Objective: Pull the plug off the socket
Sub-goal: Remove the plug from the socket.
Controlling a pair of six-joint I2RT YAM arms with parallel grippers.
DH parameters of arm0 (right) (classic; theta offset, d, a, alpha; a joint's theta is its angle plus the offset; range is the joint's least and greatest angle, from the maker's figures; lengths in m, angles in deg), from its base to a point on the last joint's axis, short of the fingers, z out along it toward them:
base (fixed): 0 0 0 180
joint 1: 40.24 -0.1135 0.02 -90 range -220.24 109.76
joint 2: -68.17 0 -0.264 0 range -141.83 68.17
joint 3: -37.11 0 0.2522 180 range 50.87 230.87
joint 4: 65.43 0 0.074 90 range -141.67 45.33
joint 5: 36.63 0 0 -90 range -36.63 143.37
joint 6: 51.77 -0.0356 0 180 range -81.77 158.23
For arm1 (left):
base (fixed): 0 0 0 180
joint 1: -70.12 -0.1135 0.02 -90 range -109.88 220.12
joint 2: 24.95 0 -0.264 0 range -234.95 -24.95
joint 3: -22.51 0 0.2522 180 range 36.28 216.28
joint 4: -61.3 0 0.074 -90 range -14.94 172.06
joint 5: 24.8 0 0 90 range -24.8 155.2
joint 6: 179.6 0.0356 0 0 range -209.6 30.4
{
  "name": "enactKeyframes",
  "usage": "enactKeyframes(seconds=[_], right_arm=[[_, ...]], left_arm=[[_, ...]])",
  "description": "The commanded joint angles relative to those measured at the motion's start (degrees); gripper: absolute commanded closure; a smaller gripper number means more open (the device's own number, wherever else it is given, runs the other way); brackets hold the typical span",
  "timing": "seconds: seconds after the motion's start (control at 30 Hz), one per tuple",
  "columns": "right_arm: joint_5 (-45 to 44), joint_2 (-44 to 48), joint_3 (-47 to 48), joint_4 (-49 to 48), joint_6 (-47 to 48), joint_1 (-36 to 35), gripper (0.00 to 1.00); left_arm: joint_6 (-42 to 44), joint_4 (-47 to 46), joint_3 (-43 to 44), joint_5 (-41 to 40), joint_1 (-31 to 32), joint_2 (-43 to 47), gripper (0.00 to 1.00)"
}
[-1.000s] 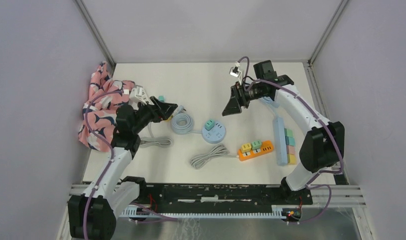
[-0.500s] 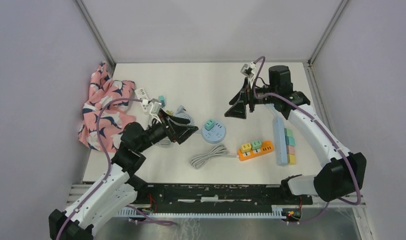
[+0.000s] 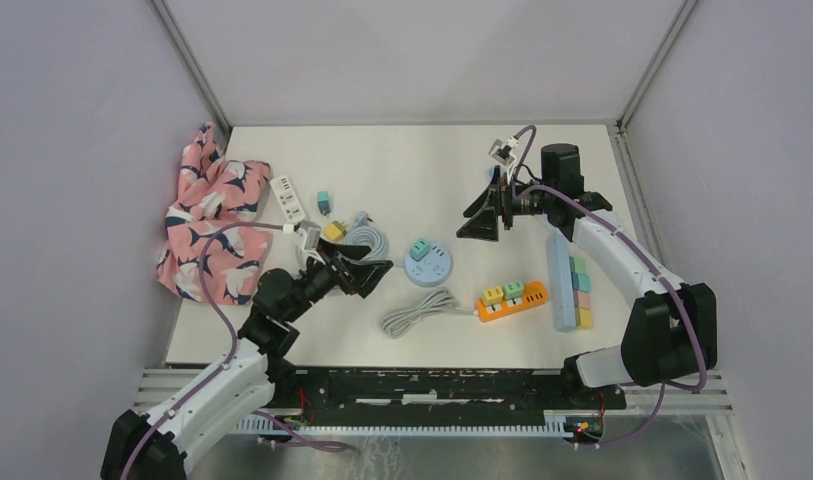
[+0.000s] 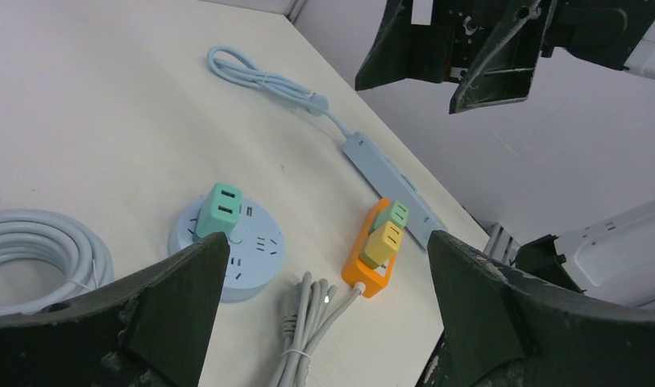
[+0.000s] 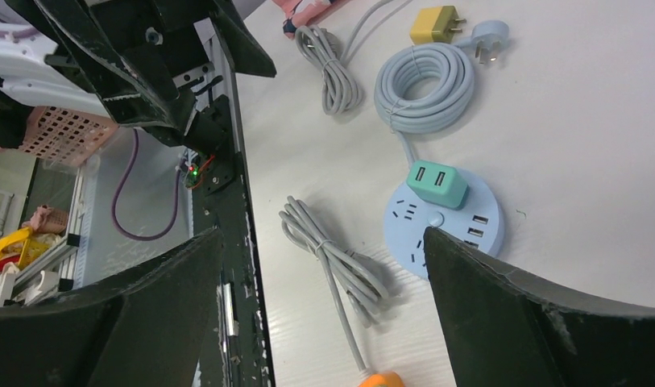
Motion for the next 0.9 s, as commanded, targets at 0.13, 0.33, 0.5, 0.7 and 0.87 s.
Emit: enactKeyframes(seconds=[0.13, 0.33, 0.5, 0.7, 0.87], right_arm=[[2.4, -0.6, 1.6, 5.4, 8.9, 1.3, 0.0], [-1.0, -0.6, 2.2, 5.2, 7.0, 1.3, 0.0], [-4.1, -0.4, 2.6, 5.5, 6.0, 1.3, 0.0], [-6.1, 0.0, 2.7, 5.6, 5.4, 1.8, 0.0], [-6.0, 0.5, 2.7, 5.5, 5.1, 2.3, 0.0]], left_arm=[[11.3, 11.4, 15.1, -1.2, 2.6, -12.1, 0.01], [13.7, 28.1, 26.2, -24.8, 12.5, -22.4, 0.04], [12.5, 42.3, 39.9, -40.8, 19.4, -38.5, 0.05], [15.8, 49.2, 49.3, -41.3, 20.7, -51.2, 0.08], [20.6, 46.7, 52.2, -36.5, 20.7, -56.1, 0.22]])
